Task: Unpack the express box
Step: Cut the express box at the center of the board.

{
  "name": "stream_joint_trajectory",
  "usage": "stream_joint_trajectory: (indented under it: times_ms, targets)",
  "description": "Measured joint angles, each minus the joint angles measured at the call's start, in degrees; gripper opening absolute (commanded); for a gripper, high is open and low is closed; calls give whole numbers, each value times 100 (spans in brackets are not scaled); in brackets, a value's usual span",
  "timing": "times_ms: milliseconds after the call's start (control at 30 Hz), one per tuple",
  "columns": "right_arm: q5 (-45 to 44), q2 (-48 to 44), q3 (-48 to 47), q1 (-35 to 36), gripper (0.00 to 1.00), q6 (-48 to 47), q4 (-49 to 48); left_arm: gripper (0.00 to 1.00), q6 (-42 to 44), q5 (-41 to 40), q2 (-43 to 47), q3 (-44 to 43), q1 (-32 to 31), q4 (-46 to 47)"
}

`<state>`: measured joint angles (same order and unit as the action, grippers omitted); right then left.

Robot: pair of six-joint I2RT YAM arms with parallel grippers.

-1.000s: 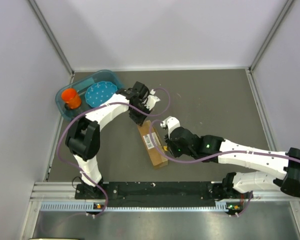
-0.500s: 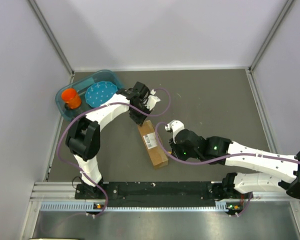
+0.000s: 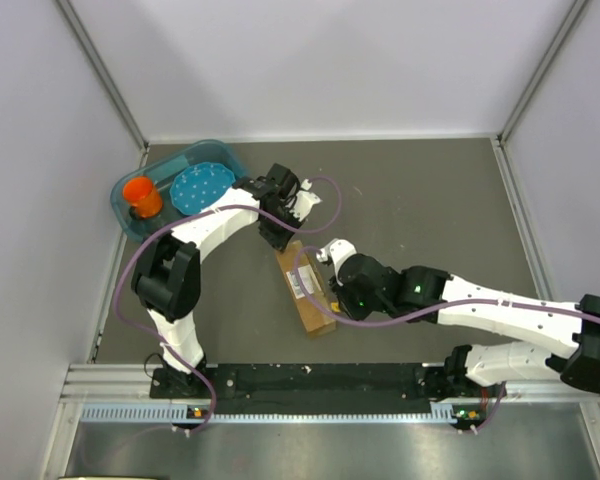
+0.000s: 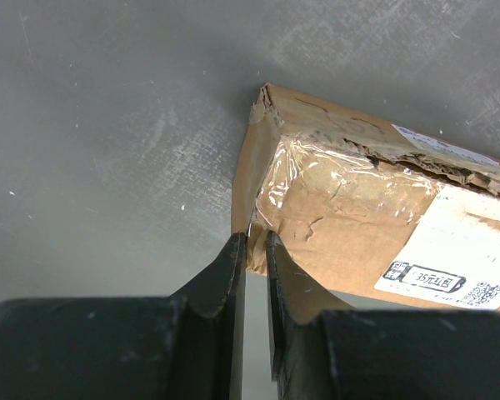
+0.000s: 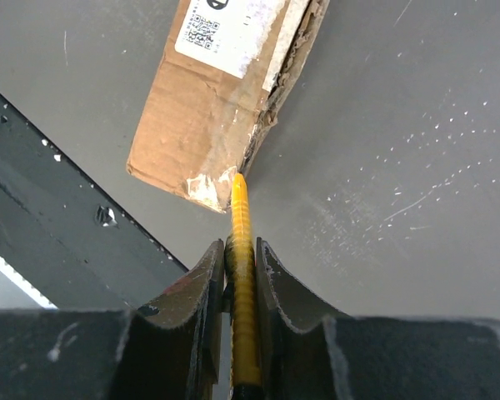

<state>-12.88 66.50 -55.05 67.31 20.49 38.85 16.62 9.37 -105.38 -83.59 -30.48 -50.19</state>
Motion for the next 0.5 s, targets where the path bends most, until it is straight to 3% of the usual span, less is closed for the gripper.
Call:
stream_joint_trajectory:
  times_ms: [500]
  targets:
    - [463,372,-120,-302,0,-297,-76,0,37,20,26,24,-7,-2]
